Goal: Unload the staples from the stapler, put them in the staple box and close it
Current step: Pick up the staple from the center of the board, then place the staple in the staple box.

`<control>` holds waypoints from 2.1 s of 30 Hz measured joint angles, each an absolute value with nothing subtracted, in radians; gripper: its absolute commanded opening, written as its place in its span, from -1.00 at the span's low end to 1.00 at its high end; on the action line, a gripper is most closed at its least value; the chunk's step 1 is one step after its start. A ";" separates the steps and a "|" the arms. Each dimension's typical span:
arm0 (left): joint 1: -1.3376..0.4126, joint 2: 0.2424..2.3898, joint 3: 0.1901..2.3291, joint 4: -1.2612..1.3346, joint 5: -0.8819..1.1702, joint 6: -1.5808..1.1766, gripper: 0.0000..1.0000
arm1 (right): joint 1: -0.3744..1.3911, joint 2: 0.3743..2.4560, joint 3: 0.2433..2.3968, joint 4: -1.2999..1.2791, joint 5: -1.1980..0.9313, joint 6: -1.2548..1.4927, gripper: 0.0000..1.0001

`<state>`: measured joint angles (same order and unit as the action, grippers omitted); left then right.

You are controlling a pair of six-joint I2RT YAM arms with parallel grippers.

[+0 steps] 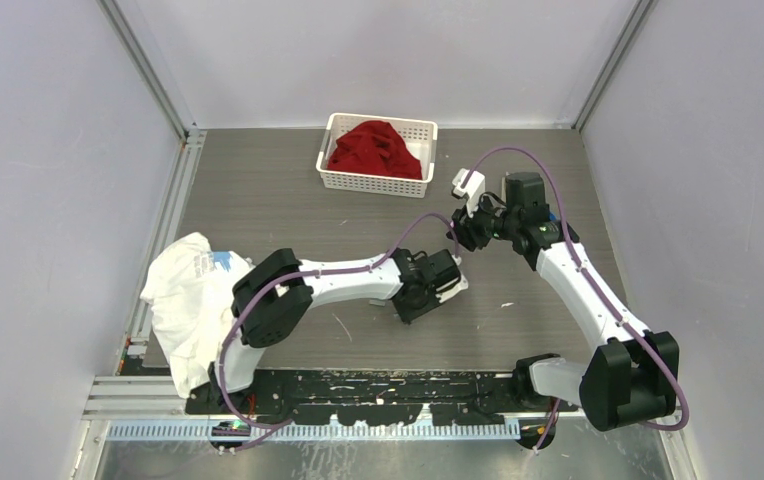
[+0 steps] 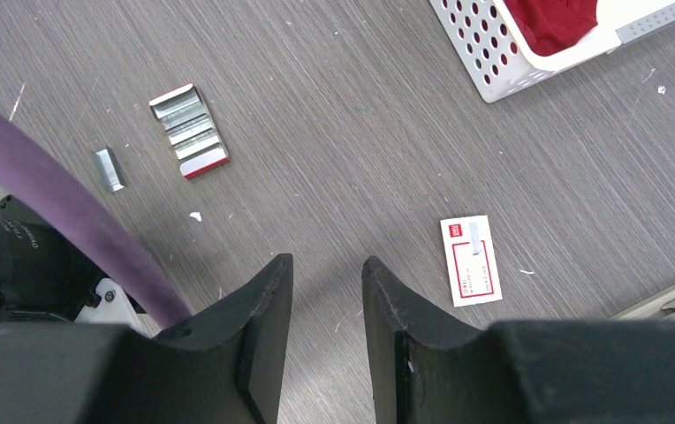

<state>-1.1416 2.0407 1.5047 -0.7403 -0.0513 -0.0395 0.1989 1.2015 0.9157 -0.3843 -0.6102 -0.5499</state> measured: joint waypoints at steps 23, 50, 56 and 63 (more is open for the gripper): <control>-1.142 1.996 1.430 -0.717 -0.079 -0.123 -0.98 | 0.199 1.201 0.915 -0.374 -0.615 -0.550 -0.20; -1.012 1.527 0.992 -0.330 -0.350 -0.467 -1.00 | 0.199 1.201 0.903 -0.374 -0.642 -0.546 -0.20; -1.010 1.532 0.999 -0.305 -0.466 -0.554 -1.00 | 0.199 1.201 0.902 -0.374 -0.651 -0.546 -0.20; -1.010 1.595 1.012 -0.270 -0.538 -0.611 -1.00 | 0.199 1.201 0.899 -0.374 -0.657 -0.546 -0.20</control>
<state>-1.0103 1.5951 1.0119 -0.2695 -0.5381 -0.6109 0.1989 1.2015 0.8989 -0.3737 -0.6567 -0.5461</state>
